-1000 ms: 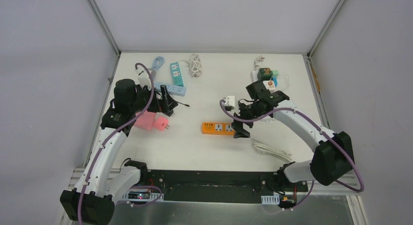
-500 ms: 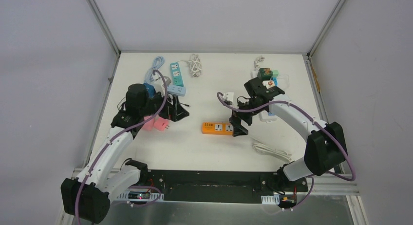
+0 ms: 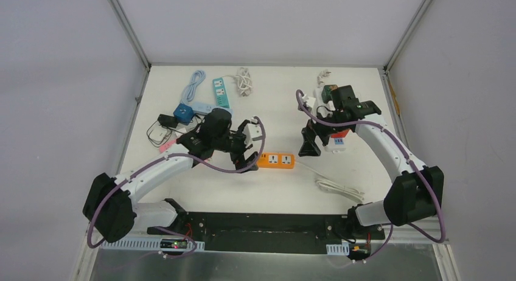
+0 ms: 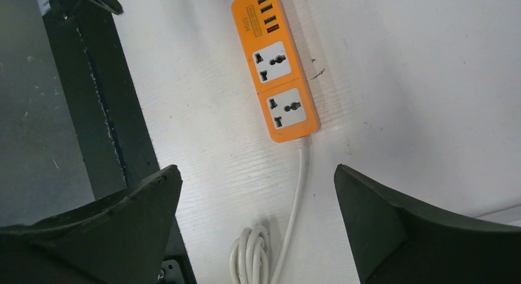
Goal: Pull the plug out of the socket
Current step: Pick up the socket from the center of the board.
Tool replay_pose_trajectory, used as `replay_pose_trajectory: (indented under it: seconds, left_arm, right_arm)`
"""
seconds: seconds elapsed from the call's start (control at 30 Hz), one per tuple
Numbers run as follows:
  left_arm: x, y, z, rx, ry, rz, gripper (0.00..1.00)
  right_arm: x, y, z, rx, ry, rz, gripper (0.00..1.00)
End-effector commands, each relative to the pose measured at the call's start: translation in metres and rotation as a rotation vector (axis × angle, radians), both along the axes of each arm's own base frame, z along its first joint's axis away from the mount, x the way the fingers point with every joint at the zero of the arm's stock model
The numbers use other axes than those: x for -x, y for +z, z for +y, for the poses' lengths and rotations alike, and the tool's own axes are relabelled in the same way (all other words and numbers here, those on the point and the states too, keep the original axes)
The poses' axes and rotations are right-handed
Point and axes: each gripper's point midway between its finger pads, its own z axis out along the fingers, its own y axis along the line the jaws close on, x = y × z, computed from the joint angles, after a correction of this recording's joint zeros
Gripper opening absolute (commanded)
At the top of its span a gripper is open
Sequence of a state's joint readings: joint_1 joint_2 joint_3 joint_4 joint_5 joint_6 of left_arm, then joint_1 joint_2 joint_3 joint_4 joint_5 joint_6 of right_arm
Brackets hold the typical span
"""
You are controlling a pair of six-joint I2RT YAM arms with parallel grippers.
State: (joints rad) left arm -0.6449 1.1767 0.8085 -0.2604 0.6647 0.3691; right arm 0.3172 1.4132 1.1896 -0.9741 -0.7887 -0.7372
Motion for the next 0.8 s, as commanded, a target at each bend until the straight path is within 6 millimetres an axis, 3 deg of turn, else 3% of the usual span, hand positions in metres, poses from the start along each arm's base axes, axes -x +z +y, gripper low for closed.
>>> replay_pose_trajectory:
  seconds: [0.0,0.3,0.77]
  left_arm:
    - [-0.022,0.005,-0.021,-0.072,-0.201,-0.290,0.99]
    - [-0.053,-0.033,-0.046,-0.179,-0.291,-0.330,0.99]
    - [-0.051,-0.102,-0.066,-0.346,-0.343,-0.248,0.96]
  right_arm:
    - [-0.006,0.030,0.001,-0.085,-0.057,-0.016,0.98]
    - [-0.020,0.031,-0.016,-0.099,-0.145,-0.013,0.99]
    - [-0.029,0.033,-0.035,-0.121,-0.211,-0.012,0.99]
